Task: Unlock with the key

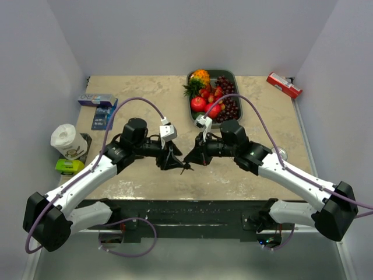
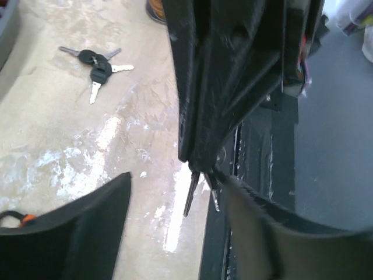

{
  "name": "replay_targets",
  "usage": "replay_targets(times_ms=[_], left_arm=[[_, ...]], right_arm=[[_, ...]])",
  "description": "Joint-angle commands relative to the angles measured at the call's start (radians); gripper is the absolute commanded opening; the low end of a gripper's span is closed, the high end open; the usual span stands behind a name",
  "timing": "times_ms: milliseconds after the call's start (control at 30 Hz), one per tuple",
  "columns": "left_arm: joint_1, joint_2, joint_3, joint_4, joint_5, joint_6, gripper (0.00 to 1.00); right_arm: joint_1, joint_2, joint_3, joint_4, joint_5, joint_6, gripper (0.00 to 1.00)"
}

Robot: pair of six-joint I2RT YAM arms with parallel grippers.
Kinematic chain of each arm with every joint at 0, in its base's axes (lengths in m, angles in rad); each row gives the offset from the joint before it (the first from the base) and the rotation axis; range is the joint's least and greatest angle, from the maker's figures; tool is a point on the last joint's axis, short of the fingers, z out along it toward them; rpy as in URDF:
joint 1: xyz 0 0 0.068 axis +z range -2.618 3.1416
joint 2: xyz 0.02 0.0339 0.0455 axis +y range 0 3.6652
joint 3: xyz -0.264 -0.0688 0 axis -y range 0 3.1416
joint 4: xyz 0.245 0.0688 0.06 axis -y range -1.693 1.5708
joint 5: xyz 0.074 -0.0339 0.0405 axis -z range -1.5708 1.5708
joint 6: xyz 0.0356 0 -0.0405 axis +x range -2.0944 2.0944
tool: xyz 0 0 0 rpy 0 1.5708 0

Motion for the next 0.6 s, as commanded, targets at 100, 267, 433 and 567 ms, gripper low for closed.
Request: replay_targets(times_ms=[100,267,433,567], left_arm=[[0.034,-0.155,-0.037,0.282,-0.061,-0.147,0.89],[0.095,-0.139,-0.056,0.402,0.085,-0.258,0.91],[0.133,-0.135,-0.096,0.536,0.173,-0.376,0.91],[0.136,-0.132,-0.102,0.559,0.183,-0.396,0.89]], right_arm=[[0.008,-0.077,-0.143,0.448,0.040,0.248,0.00],[0.008,-0.083,-0.179,0.588,0.023,0.314,0.00],[0.010,-0.141,-0.228,0.698,0.035,0.358,0.00],[0.008,-0.162,-0.257,0.740,0.038,0.375,0.00]])
